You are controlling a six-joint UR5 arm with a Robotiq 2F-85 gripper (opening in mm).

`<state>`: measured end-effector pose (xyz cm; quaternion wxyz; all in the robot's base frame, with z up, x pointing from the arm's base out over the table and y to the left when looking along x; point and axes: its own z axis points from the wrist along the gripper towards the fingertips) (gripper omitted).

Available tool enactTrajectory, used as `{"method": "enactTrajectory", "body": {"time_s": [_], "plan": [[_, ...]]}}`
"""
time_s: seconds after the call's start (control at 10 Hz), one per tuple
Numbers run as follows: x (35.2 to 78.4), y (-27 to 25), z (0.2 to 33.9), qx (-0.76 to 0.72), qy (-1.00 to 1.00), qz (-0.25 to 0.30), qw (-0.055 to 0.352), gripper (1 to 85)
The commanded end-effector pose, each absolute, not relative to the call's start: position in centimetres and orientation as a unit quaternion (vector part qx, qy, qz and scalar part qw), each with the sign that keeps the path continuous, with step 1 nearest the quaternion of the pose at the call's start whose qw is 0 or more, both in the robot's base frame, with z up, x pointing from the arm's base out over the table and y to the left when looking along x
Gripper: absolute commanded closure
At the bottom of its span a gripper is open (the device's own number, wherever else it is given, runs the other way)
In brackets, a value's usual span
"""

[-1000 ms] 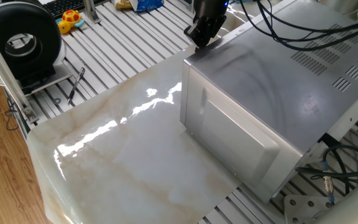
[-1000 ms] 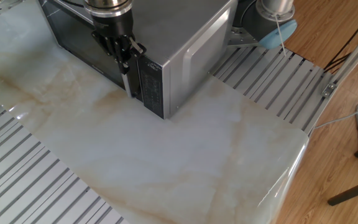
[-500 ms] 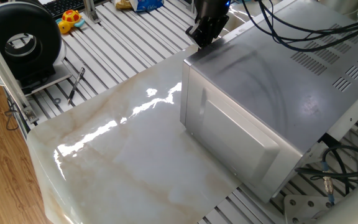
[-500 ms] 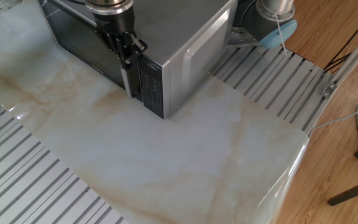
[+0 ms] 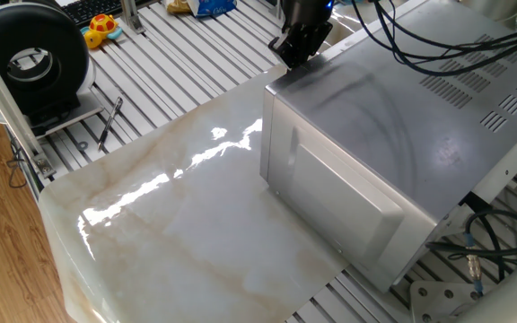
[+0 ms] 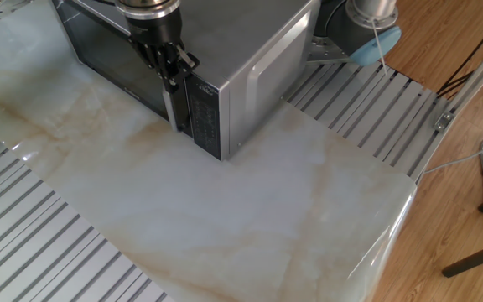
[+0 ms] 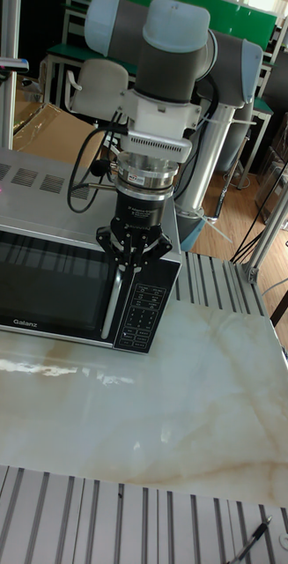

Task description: Open the microwave door

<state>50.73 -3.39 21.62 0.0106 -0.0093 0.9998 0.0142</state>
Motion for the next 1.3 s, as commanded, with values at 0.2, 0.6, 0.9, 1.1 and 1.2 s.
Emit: {"method": "enactTrajectory", "body": {"time_s": [0.2,0.6,0.9,1.1,1.2], "plan": [[51.1,-3.1,21.8,-0.006,1.000,0.020,0.018,83.0],[51.7,-3.0,21.8,-0.014,0.999,0.023,0.029,83.0],[51.6,-3.1,21.8,-0.015,0.999,0.020,0.028,83.0],[52.1,-2.1,21.9,-0.012,0.999,0.017,0.028,83.0],[52.5,-1.3,22.0,-0.011,0.999,0.017,0.028,83.0]]}}
